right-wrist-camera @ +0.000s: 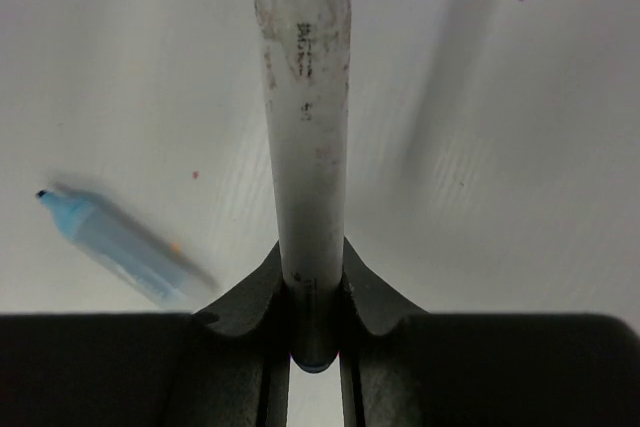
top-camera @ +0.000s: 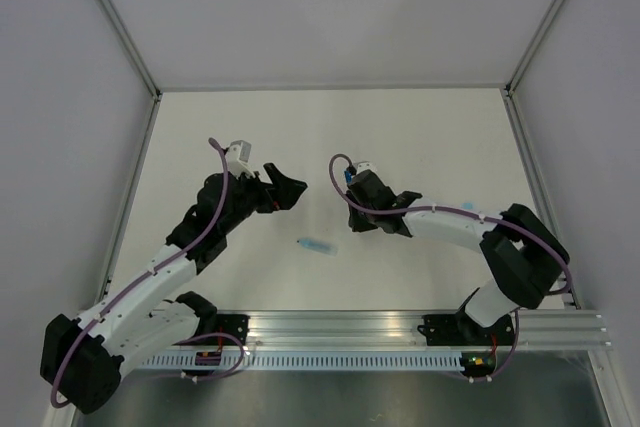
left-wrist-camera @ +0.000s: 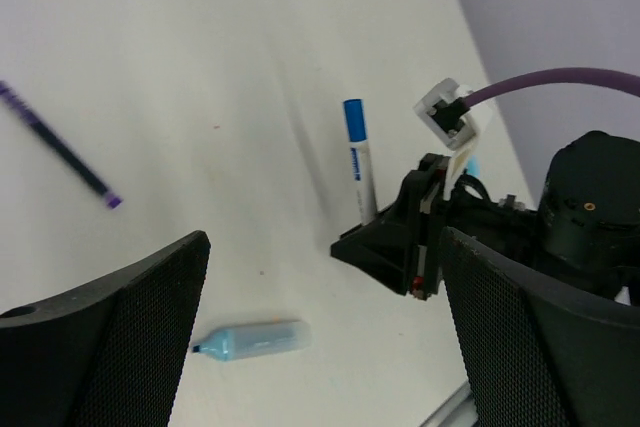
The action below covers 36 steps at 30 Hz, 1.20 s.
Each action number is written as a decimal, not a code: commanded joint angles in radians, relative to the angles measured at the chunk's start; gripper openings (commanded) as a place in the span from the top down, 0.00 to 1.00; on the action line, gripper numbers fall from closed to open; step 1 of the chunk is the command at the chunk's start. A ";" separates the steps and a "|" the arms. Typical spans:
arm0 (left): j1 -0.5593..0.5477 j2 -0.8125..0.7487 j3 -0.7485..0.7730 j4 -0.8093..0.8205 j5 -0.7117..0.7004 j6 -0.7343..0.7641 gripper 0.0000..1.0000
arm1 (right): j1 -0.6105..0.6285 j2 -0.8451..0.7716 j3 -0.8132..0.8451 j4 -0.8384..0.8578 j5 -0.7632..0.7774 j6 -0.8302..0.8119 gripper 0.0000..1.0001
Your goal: Insert the pens into the pen caps
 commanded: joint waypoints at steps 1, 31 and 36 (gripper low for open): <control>0.014 0.000 -0.041 -0.044 -0.141 0.032 0.00 | -0.024 0.101 0.103 -0.110 0.097 0.063 1.00; 0.023 -0.135 -0.078 -0.105 -0.160 0.032 0.00 | -0.111 0.311 0.298 -0.325 0.211 0.090 0.59; 0.025 -0.150 -0.085 -0.095 -0.152 0.047 0.00 | -0.119 0.270 0.353 -0.382 0.191 0.041 0.56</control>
